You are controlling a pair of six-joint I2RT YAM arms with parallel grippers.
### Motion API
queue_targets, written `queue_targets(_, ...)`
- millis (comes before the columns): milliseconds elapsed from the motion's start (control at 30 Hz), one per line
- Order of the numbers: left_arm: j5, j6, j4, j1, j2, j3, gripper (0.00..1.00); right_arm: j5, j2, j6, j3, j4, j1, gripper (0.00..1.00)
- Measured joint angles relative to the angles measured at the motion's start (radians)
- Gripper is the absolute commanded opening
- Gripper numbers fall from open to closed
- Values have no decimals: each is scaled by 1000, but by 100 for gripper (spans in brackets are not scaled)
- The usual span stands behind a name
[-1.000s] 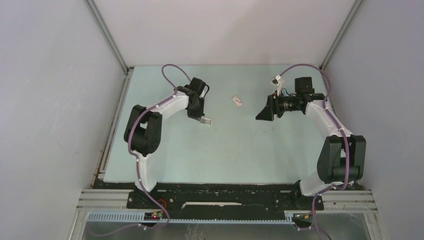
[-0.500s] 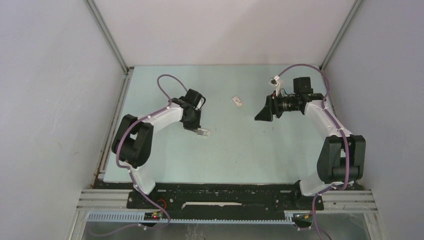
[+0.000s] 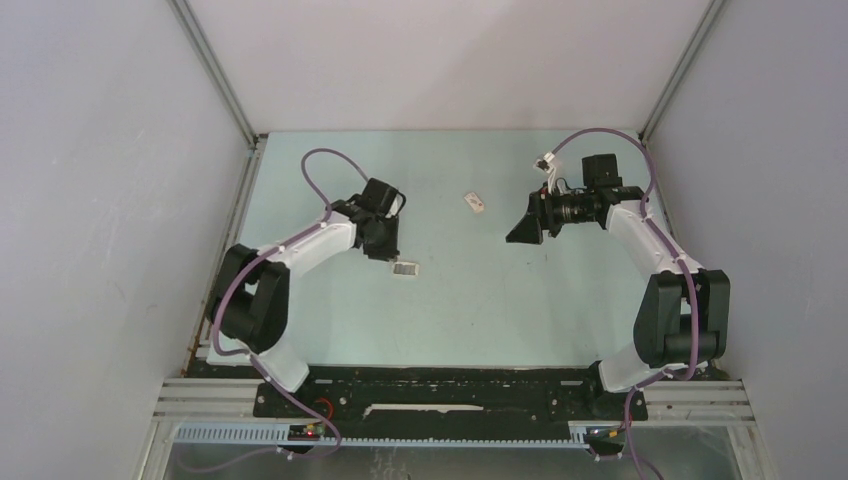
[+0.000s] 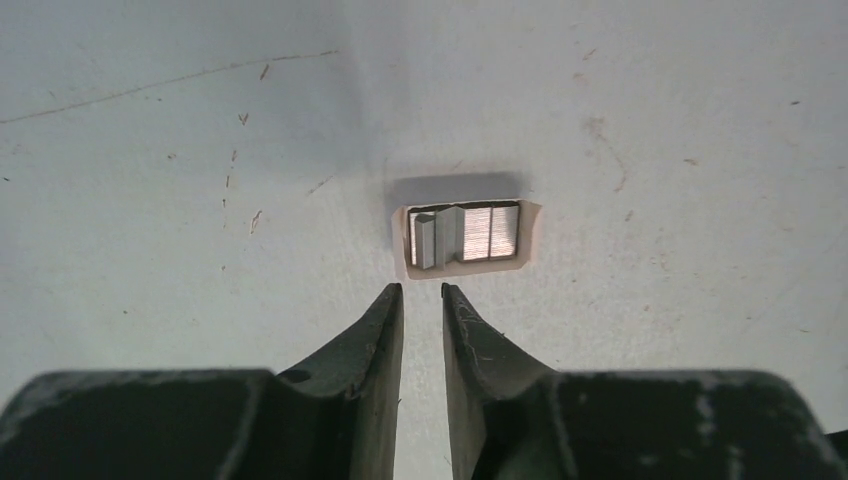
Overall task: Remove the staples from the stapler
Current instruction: Move the staple box to the center of the board, then adjust the staple in the staple box.
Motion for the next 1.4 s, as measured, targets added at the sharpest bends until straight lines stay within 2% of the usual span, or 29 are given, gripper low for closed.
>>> queue_targets(133, 1, -7, 14, 0, -40, 0, 12, 2, 0, 0, 0, 0, 3, 76)
queue_targets(300, 46, -21, 37, 0, -35, 0, 9, 4, 0, 0, 0, 0, 6, 76)
queue_targets(533, 96, -35, 69, 0, 30, 0, 10, 8, 0, 0, 0, 0, 6, 76)
queue_targets(900, 105, -39, 82, 0, 80, 0, 19, 14, 0, 0, 0, 0, 6, 76)
queue_targets(1400, 104, -44, 85, 0, 105, 0, 21, 14, 1, 0, 0, 0, 5, 76)
